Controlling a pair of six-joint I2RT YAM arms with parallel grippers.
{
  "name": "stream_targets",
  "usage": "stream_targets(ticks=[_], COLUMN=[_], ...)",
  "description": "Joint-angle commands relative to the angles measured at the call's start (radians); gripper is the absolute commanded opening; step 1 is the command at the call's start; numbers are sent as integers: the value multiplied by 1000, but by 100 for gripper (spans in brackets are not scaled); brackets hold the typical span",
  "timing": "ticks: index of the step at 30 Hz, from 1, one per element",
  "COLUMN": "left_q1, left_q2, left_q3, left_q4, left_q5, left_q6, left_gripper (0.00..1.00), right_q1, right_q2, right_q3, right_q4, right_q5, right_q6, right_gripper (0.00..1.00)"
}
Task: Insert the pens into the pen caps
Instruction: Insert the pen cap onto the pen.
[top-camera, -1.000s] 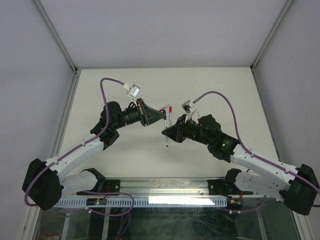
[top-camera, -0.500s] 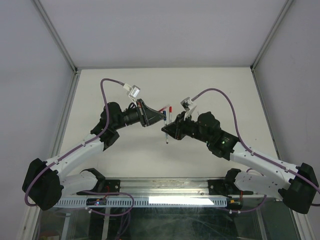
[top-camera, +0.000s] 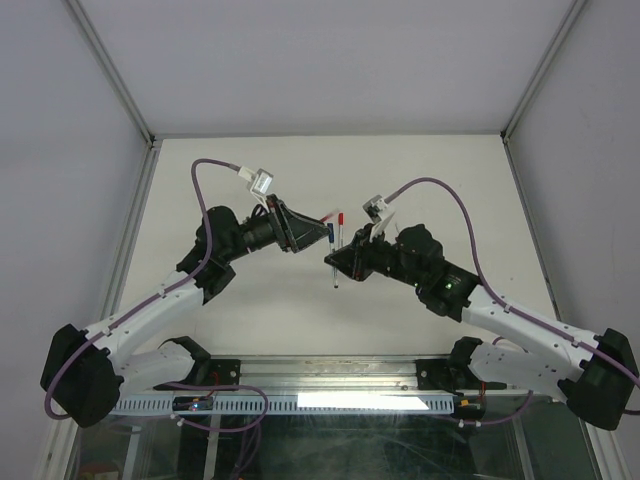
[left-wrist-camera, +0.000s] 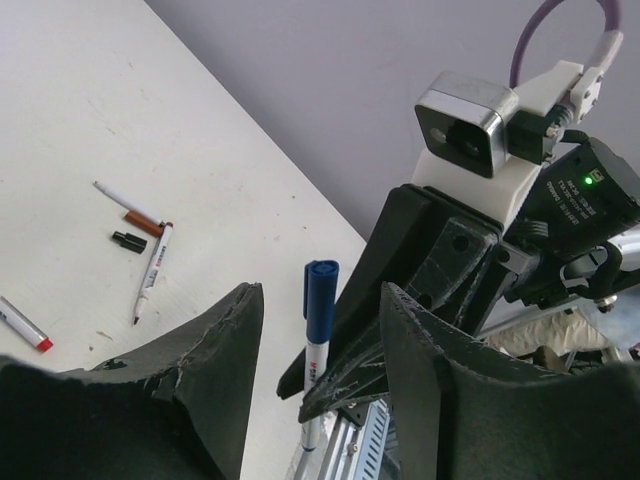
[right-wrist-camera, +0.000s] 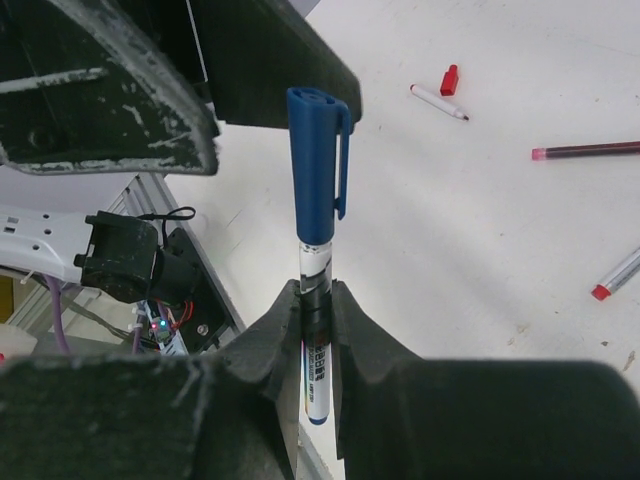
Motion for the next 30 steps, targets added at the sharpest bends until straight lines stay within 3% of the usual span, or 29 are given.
stream_targets(ticks=[1,20,30], left_q1=[3,3,2], left_q2=[-11,33,39], left_q3=[34,50,50], left_q4=[18,28,27], left_q5=[-52,24,47], left_q6=[15,22,19], left_gripper=[51,50,40], right_q1=[-4,-4,-4], right_q2=[-24,57,80], right_q3=[-6,53,63], right_q4=[64,71,76], right_q5=[-81,-85,-67], right_q6=[-9,1,12], right_gripper=[0,0,0])
